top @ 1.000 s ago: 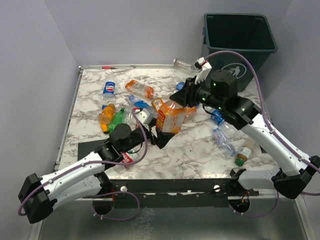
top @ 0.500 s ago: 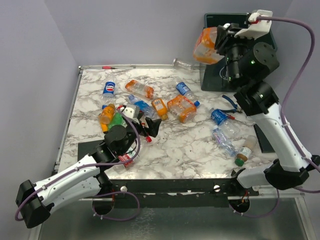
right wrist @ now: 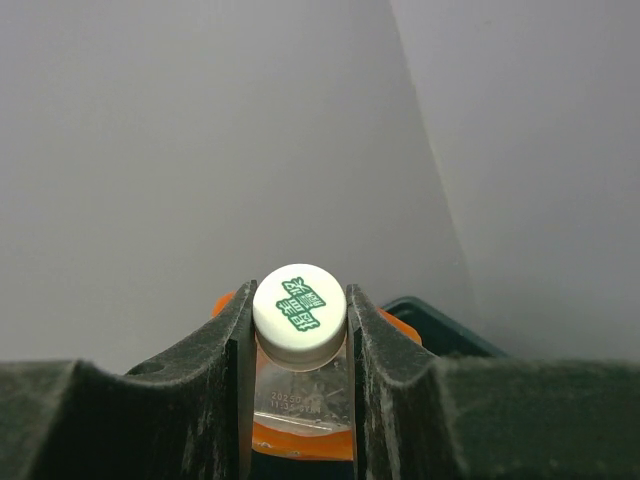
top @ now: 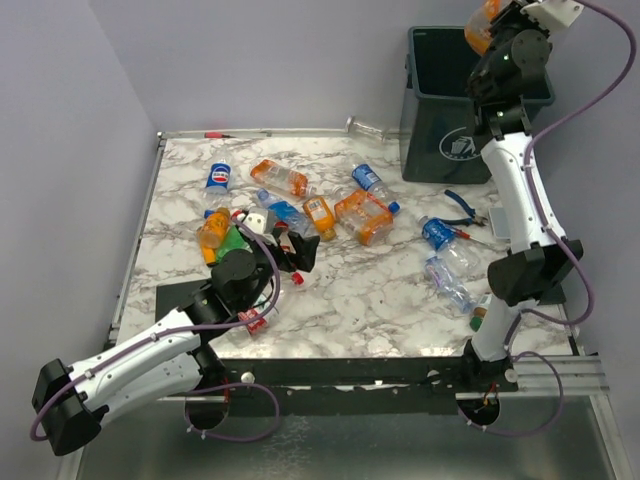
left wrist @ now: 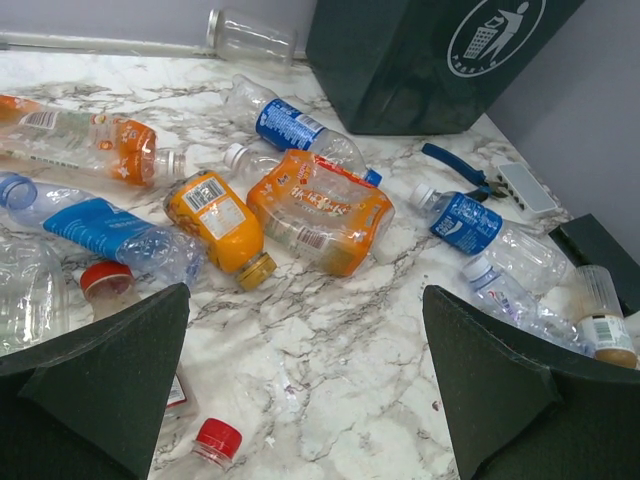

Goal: Put the plastic bottles in the bin
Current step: Place the plastic bottle in the trash bin, then pick up the plastic bottle from the corner of the board.

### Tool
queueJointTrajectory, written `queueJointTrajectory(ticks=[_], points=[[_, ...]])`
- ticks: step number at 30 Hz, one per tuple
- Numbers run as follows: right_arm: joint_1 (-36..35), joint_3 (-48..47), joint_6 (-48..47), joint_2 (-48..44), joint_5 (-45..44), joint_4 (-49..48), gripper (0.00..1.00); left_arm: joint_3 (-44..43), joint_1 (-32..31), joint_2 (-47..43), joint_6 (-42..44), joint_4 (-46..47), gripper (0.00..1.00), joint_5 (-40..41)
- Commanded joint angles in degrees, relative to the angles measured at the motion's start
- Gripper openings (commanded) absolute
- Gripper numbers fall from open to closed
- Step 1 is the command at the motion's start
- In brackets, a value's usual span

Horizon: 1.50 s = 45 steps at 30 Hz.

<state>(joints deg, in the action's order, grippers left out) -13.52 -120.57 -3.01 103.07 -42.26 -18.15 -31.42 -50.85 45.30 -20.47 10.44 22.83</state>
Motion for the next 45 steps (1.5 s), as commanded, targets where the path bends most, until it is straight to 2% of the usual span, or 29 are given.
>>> queueJointTrajectory(ticks=[1,7,10,11,13,15,20,22,26,30,33,37,40,45], points=[[2.5,-7.4,2.6,6.0,0.0,-0.9,0.0,-1.5,0.0,-2.2,-0.5,-0.2,0.99,2.7],[4.8,-4.8,1.7,11.0,-4.4,1.0,0.0,-1.8,0.0,-1.6,-0.4,-0.3,0.99,0.5],[5.8,-3.1,4.9,11.8,-3.8,3.6,0.02,-2.3,0.0,-0.7,-0.6,-0.9,0.99,0.2],[6.0,-3.2,6.3,12.0,-2.9,4.9,0.14,-2.3,0.0,-0.5,-0.6,-1.0,0.99,0.0],[6.4,-5.4,8.6,13.1,-0.1,9.4,0.55,-2.4,0.1,-0.3,-0.6,-0.9,0.99,-0.6],[6.4,-8.5,9.8,13.8,1.7,12.2,0.78,-2.5,0.1,-0.3,-0.7,-0.9,0.99,-0.9],[6.4,-12.4,14.3,11.7,6.5,14.5,0.96,-2.5,0.3,-0.1,-0.6,-0.9,0.99,-0.9],[6.3,-13.8,16.8,10.2,8.8,16.4,1.0,-2.5,0.3,-0.1,-0.7,-0.9,0.99,-0.9],[5.5,-13.5,23.8,3.9,15.6,22.4,1.0,-2.3,0.3,-0.4,-0.7,-1.0,0.99,-0.6],[0.4,-0.3,25.4,-8.2,24.8,19.9,1.0,-2.2,0.3,-0.4,-0.3,-1.2,0.99,0.4],[-7.6,12.0,22.9,-17.4,26.7,18.6,1.0,-2.2,0.3,0.3,-0.2,-1.5,0.99,0.5],[-15.0,26.5,29.4,-26.6,33.2,22.1,0.99,-2.8,0.3,2.1,0.2,-2.6,0.99,0.5],[-21.4,34.8,29.0,-31.2,30.9,27.5,0.98,-3.8,0.3,4.0,0.2,-4.5,0.99,1.0],[-24.0,49.0,32.9,-36.8,22.8,38.0,0.98,-6.1,0.3,6.8,0.0,-7.4,0.99,0.5]])
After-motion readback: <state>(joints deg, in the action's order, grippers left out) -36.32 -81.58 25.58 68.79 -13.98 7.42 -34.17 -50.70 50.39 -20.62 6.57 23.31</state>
